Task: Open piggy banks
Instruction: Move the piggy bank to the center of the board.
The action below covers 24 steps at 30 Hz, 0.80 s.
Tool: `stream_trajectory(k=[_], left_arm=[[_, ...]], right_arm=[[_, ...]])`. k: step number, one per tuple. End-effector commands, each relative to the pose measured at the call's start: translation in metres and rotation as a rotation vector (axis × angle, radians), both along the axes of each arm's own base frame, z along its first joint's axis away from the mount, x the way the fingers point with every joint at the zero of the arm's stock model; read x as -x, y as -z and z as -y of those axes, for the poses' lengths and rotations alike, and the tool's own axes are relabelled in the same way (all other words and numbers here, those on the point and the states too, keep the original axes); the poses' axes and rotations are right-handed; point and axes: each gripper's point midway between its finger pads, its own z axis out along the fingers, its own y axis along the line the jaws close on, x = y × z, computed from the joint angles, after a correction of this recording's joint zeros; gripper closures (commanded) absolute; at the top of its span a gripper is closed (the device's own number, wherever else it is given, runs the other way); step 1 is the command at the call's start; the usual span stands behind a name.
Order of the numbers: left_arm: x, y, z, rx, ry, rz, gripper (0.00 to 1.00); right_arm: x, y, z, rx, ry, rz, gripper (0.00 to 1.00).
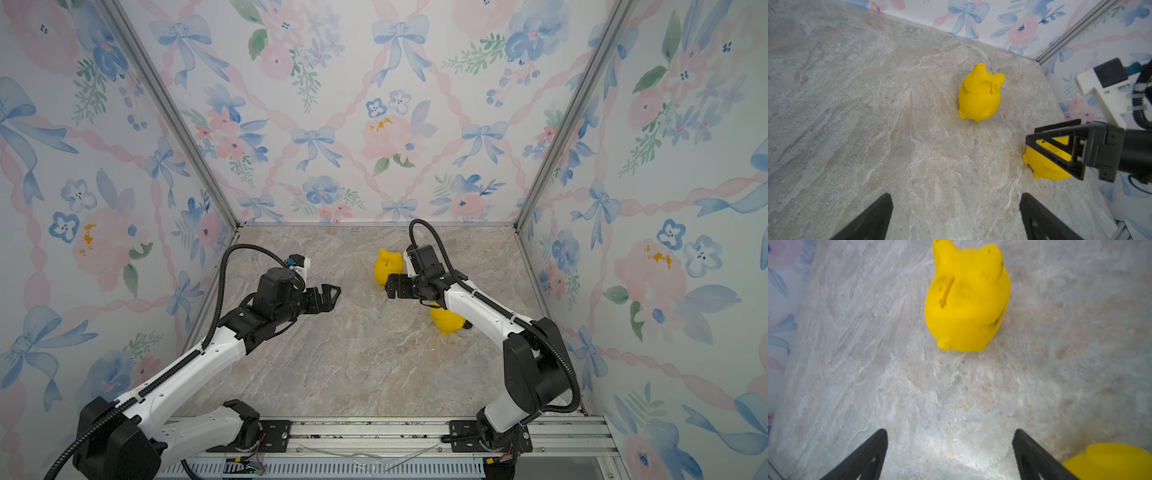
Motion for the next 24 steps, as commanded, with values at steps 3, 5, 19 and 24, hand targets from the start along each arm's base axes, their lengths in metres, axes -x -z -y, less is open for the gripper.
stream_trajectory(k=[3, 5, 19, 24], left_arm=[[0.02, 0.002, 0.006, 0.009, 0.104, 0.014, 0.02], [0.027, -0.002, 0.007, 0.01, 0.136, 0.035, 0.02], [0.051, -0.038, -0.013, -0.059, 0.181, 0.157, 0.02], [0.053, -0.038, -0.014, -0.053, 0.184, 0.158, 0.02]], right_arm=[[-0.054, -0.012, -0.001, -0.076, -0.007, 0.02, 0.04], [-0.074, -0.018, 0.0, -0.113, -0.001, 0.029, 0.04], [-0.154, 0.015, -0.044, -0.321, -0.143, -0.087, 0.04], [-0.141, 0.018, -0.065, -0.359, -0.274, -0.138, 0.04]])
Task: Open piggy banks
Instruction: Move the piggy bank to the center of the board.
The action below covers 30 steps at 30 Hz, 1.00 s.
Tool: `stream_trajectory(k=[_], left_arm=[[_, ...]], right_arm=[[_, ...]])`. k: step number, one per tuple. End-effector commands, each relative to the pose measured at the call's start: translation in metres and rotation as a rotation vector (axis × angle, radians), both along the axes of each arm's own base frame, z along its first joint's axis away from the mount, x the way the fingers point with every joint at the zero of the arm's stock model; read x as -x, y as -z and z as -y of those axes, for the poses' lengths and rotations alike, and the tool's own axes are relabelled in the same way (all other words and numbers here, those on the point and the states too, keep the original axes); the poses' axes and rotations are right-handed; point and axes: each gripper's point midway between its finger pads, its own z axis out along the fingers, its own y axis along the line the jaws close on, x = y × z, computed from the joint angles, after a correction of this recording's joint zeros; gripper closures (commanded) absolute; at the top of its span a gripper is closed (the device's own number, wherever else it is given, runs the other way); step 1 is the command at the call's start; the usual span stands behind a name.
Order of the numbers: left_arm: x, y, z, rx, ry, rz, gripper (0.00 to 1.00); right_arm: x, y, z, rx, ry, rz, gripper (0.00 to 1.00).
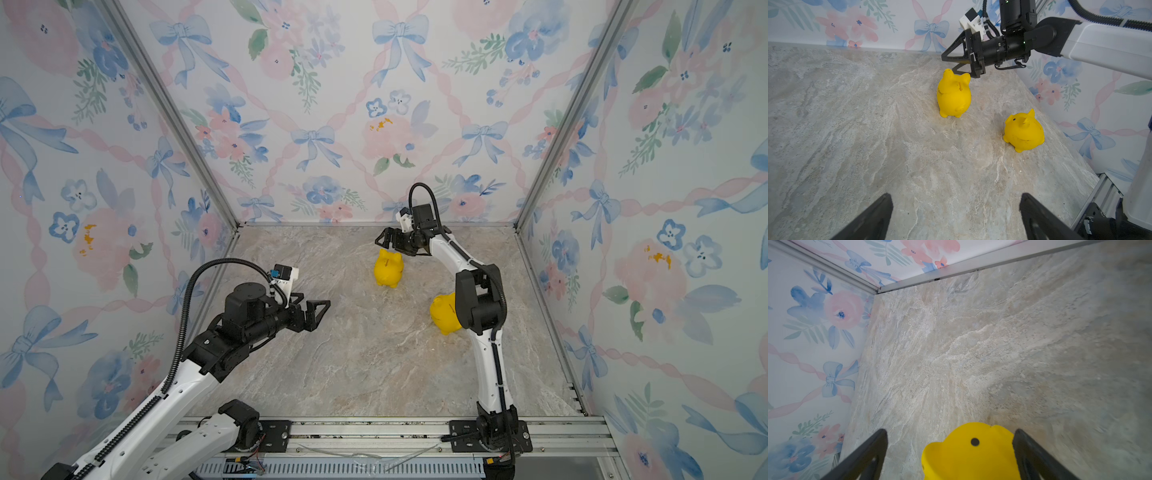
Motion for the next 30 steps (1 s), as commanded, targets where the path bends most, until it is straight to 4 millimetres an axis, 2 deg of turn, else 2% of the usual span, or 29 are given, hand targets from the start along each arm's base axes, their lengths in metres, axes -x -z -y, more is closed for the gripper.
stream_trajectory(k=[1, 7, 11, 15, 21, 23, 24, 27, 30], left_arm=[[0.004, -0.004, -0.002, -0.015, 0.017, 0.01, 0.02], [-0.001, -0.001, 0.001, -0.016, 0.019, -0.01, 0.02], [-0.003, 0.003, 0.005, -0.002, 0.026, -0.03, 0.02], [-0.006, 0.007, 0.006, 0.011, 0.014, -0.049, 0.02], [-0.014, 0.009, 0.006, 0.065, -0.032, -0.049, 0.02], [-0.013, 0.024, 0.006, 0.064, -0.038, -0.078, 0.02], [-0.014, 0.025, 0.007, 0.068, -0.037, -0.083, 0.02], [-0.017, 0.028, 0.006, 0.071, -0.054, -0.089, 0.02], [-0.019, 0.032, 0.003, 0.072, -0.077, -0.092, 0.02]], right_arm=[[0.024, -0.009, -0.015, -0.047, -0.134, -0.046, 0.04], [0.064, -0.013, -0.018, -0.052, -0.216, -0.042, 0.04], [0.099, -0.02, -0.022, -0.092, -0.282, -0.037, 0.04], [0.138, -0.017, -0.028, -0.103, -0.334, -0.039, 0.04], [0.203, -0.015, -0.056, -0.099, -0.465, -0.026, 0.04], [0.224, -0.014, -0.068, -0.096, -0.514, -0.024, 0.04], [0.235, -0.013, -0.074, -0.1, -0.54, -0.024, 0.04], [0.259, -0.013, -0.089, -0.113, -0.59, -0.018, 0.04], [0.267, -0.016, -0.093, -0.126, -0.575, -0.002, 0.04]])
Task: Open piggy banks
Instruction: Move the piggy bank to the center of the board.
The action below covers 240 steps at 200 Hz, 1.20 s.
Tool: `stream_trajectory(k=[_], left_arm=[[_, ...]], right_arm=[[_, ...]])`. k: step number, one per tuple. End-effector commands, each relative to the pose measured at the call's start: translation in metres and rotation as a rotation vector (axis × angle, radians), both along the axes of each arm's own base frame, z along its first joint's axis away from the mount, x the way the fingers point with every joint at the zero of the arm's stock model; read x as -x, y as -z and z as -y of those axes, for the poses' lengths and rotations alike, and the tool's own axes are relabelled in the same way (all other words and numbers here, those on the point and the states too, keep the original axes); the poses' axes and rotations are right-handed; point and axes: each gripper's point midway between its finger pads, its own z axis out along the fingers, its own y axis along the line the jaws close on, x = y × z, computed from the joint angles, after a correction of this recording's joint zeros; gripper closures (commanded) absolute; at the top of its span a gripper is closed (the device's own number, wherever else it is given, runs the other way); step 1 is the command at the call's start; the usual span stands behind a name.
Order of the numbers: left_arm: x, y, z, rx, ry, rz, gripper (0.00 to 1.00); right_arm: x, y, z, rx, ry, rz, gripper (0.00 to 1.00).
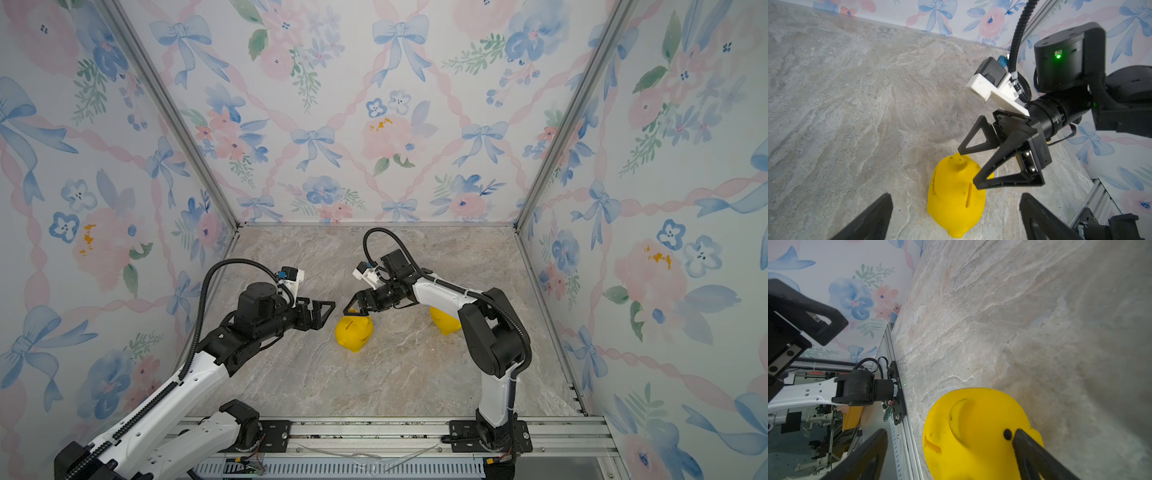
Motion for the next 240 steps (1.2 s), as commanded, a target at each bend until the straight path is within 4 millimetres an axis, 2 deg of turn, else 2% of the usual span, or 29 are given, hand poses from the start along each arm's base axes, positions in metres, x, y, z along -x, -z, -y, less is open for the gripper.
stream_trajectory(k=[1, 26, 43, 50, 89, 113, 136, 166, 197, 240], left_arm=[[-0.007, -0.002, -0.004, 0.026, -0.046, 0.014, 0.02], [-0.008, 0.002, -0.004, 0.027, -0.048, 0.004, 0.02], [-0.008, 0.008, -0.004, 0.023, -0.045, -0.015, 0.02], [-0.007, 0.014, -0.004, 0.023, -0.049, -0.037, 0.02], [0.008, 0.057, 0.001, 0.039, -0.033, -0.178, 0.02], [0.025, 0.072, 0.014, 0.055, 0.025, -0.232, 0.02], [0.04, 0.076, 0.029, 0.04, 0.086, -0.235, 0.02], [0.052, 0.087, 0.032, 0.049, 0.096, -0.277, 0.02], [0.062, 0.092, 0.039, 0.073, 0.124, -0.285, 0.02], [0.067, 0.1, 0.041, 0.088, 0.128, -0.304, 0.02]], right_arm=[[0.002, -0.02, -0.002, -0.062, 0.026, 0.052, 0.04], [-0.007, -0.022, 0.017, -0.029, 0.12, 0.112, 0.04], [-0.005, -0.023, 0.031, 0.001, 0.169, 0.153, 0.04], [-0.001, -0.03, 0.035, 0.007, 0.18, 0.183, 0.04], [0.018, -0.019, 0.053, 0.094, 0.246, 0.241, 0.04], [0.026, -0.007, 0.054, 0.127, 0.273, 0.26, 0.04], [0.034, 0.009, 0.055, 0.179, 0.263, 0.269, 0.03], [0.041, 0.027, 0.053, 0.2, 0.26, 0.255, 0.03], [0.035, 0.031, 0.048, 0.2, 0.269, 0.258, 0.03], [0.015, 0.034, 0.046, 0.24, 0.306, 0.295, 0.03]])
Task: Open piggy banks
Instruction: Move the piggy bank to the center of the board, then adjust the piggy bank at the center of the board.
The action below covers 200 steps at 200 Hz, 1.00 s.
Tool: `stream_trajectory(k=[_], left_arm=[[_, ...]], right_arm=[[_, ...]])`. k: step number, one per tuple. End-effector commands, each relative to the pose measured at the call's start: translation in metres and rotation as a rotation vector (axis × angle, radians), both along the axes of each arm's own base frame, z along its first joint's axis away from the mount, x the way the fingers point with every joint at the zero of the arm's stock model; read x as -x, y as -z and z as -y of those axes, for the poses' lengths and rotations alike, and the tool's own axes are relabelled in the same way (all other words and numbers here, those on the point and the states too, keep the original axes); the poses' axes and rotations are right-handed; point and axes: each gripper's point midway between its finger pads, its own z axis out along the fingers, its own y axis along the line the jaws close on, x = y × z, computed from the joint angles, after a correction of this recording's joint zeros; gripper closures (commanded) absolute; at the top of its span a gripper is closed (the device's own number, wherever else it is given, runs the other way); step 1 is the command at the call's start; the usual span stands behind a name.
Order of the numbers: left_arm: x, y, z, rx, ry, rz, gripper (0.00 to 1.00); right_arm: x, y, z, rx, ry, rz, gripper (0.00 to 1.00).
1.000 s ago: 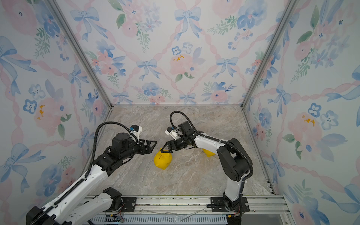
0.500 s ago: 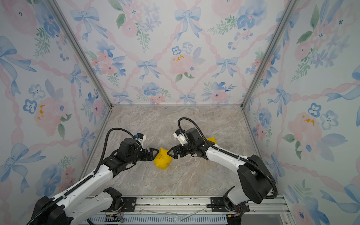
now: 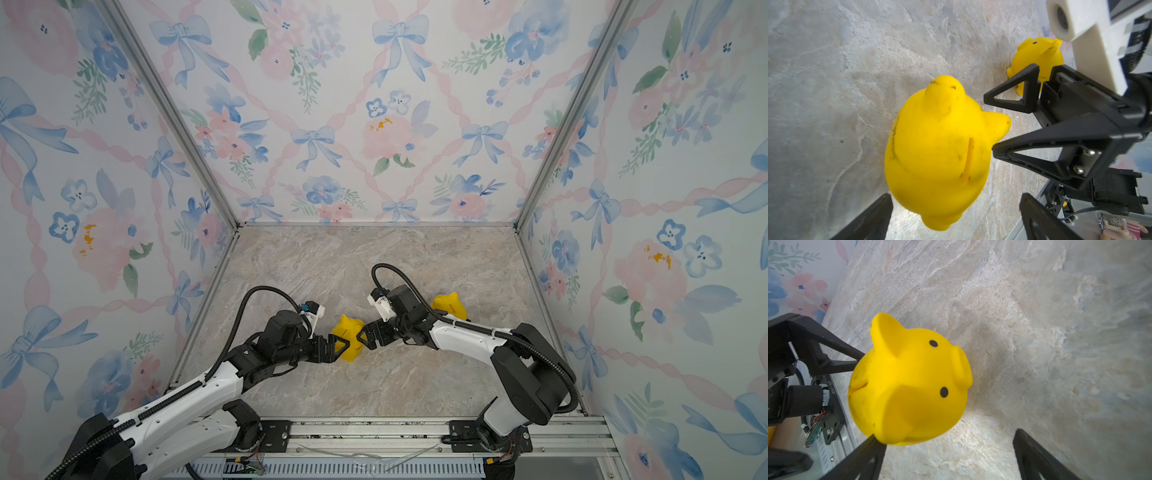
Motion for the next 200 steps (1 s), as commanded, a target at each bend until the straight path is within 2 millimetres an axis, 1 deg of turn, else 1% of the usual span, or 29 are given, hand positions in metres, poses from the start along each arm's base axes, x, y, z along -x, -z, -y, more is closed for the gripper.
stream_trajectory(k=[1, 23, 31, 43, 51, 63, 80, 106, 122, 125, 126, 128, 131, 166, 183, 200], left_arm=[[0.002, -0.002, 0.004, 0.031, 0.004, -0.002, 0.02], [-0.002, -0.005, 0.007, 0.032, 0.007, 0.006, 0.02], [-0.004, -0.006, 0.006, 0.025, -0.001, 0.01, 0.02], [-0.01, -0.005, 0.003, -0.005, -0.029, 0.019, 0.02], [-0.017, -0.004, -0.003, -0.041, -0.068, 0.027, 0.02], [-0.026, -0.003, -0.01, -0.107, -0.107, 0.034, 0.02], [-0.037, -0.003, -0.013, -0.189, -0.111, 0.033, 0.02], [-0.05, -0.006, -0.006, -0.256, -0.074, 0.042, 0.02], [-0.056, -0.008, -0.002, -0.274, -0.064, 0.045, 0.02], [-0.056, -0.004, -0.003, -0.285, -0.062, 0.038, 0.02], [-0.059, -0.01, -0.001, -0.279, -0.065, 0.048, 0.02], [-0.062, -0.014, 0.001, -0.275, -0.065, 0.056, 0.02], [-0.064, -0.016, 0.002, -0.278, -0.067, 0.06, 0.02], [-0.081, -0.018, 0.011, -0.354, -0.07, 0.054, 0.02], [-0.086, -0.015, 0.017, -0.418, -0.059, 0.048, 0.02], [-0.087, -0.008, 0.02, -0.494, -0.049, 0.024, 0.02]], right_arm=[[-0.019, -0.004, -0.005, 0.016, 0.039, 0.054, 0.03], [-0.032, -0.006, -0.004, 0.013, 0.058, 0.062, 0.03], [-0.036, -0.01, -0.005, 0.002, 0.06, 0.065, 0.03], [-0.04, -0.018, -0.003, -0.01, 0.07, 0.082, 0.03], [-0.041, -0.023, -0.001, -0.019, 0.078, 0.09, 0.03], [-0.045, -0.03, 0.007, -0.036, 0.105, 0.094, 0.03], [-0.048, -0.037, 0.024, -0.052, 0.162, 0.095, 0.04], [-0.048, -0.044, 0.052, -0.063, 0.258, 0.102, 0.04], [-0.045, -0.048, 0.064, -0.069, 0.287, 0.11, 0.04], [-0.045, -0.049, 0.065, -0.071, 0.29, 0.113, 0.04], [-0.045, -0.05, 0.066, -0.072, 0.291, 0.113, 0.04], [-0.044, -0.05, 0.067, -0.072, 0.293, 0.113, 0.04], [-0.044, -0.051, 0.068, -0.074, 0.298, 0.115, 0.04], [-0.04, -0.061, 0.081, -0.086, 0.321, 0.141, 0.04], [-0.04, -0.061, 0.087, -0.087, 0.334, 0.146, 0.04], [-0.04, -0.059, 0.093, -0.089, 0.346, 0.142, 0.04]])
